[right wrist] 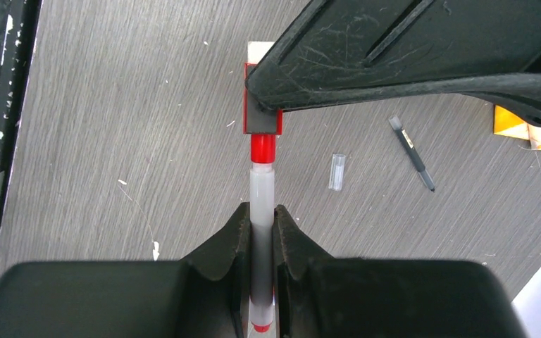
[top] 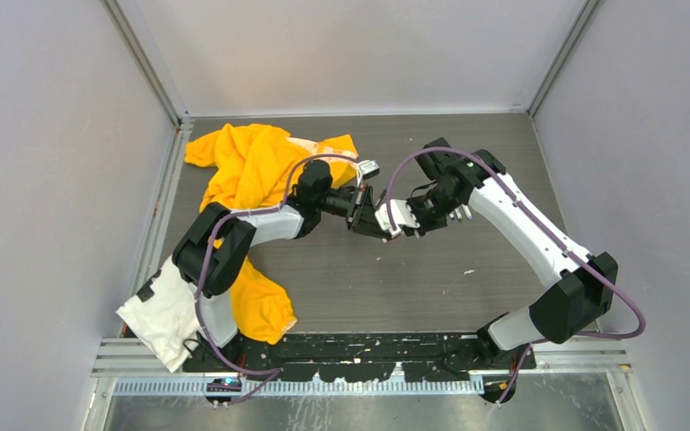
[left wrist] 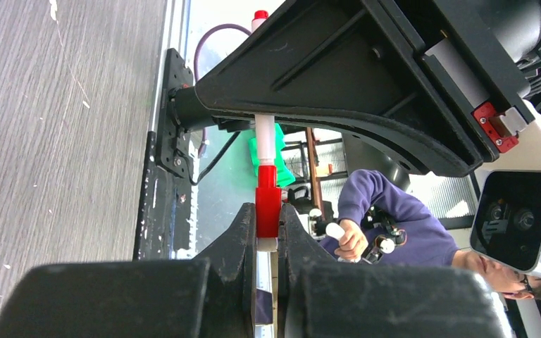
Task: Insert the pens into the pen caps
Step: Insert the pen cap onto the pen.
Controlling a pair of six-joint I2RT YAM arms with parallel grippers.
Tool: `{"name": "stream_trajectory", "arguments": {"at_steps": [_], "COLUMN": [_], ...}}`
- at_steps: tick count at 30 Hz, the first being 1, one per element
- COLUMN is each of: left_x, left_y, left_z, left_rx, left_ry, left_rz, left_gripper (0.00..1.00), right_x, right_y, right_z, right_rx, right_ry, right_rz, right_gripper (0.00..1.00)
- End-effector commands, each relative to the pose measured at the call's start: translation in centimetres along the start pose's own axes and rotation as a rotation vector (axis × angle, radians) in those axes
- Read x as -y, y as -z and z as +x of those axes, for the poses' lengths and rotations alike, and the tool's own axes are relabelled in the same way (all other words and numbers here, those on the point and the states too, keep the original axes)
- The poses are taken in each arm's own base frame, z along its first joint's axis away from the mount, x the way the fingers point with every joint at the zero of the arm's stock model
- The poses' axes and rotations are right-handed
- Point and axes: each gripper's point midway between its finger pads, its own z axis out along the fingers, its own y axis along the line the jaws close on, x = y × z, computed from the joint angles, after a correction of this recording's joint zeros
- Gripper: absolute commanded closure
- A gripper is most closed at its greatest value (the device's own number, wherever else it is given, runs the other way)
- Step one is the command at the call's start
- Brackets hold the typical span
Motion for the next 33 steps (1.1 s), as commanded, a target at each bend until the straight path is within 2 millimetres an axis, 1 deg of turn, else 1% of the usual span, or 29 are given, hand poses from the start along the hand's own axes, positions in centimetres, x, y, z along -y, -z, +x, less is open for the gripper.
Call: {"name": "stream_trajectory", "arguments": {"at_steps": [1,5,8,13,17,19,23,25,27,30,32,33], "left_x": [-0.1,-0.5,-1.0,-0.9,-0.1,0.0,-0.6,-0.3,-0.2,-1.1,-1.2,-1.2], "left_y": [-0.2,-0.6,-0.8,-1.1,-1.3,-1.3,-1.6,-1.9,-2.1,-1.8,-1.7,-2.0], "left_z": [-1.4,-1.4,-1.4,-2.8,-3.9,-4.1,-4.6,-5.0,-5.2,-5.0,-4.6,-4.1], "left_rx": [0.052,0.060,0.063,0.097,0.130,0.137,0.164,0.189,0.207,0.218,0.188,0.157], "left_ry": [-0.018,-0.025,-0.036,-0.027,-0.021,-0.015,0.017,-0.023,-0.110,-0.224,-0.222,-0.190], "left_rz": [-0.006,-0.040,-0.088,-0.104,-0.092,-0.092,-0.124,-0.140,-0.180,-0.289,-0.300,-0.279], "left_gripper": [0.99,0.99,0.99,0.99,0.99,0.99,1.00,0.99,0.99,1.00,0.99,0.99], "right_x": [0.1,1.2,1.6,1.3,1.8,2.5,3.5,3.9,4.1,3.6,3.3,3.1], "right_y": [0.1,0.2,0.1,-1.0,-1.5,-1.6,-1.5,-1.4,-1.3,-1.1,-1.1,-1.2], "right_z": [-2.2,-3.7,-5.2,-7.6,-8.7,-9.1,-10.0,-10.8,-11.6,-12.2,-12.3,-12.3], "right_rx": [0.063,0.126,0.182,0.222,0.238,0.250,0.276,0.310,0.344,0.379,0.383,0.376], "right_ry": [0.024,-0.035,-0.045,0.013,-0.018,-0.053,-0.093,-0.131,-0.159,-0.172,-0.158,-0.147], "right_rz": [-0.007,0.028,0.037,0.009,0.023,0.043,0.067,0.073,0.066,0.042,0.034,0.034], "right_gripper": [0.99,0.99,0.99,0.99,0.99,0.99,0.99,0.99,0.99,0.99,0.99,0.99]}}
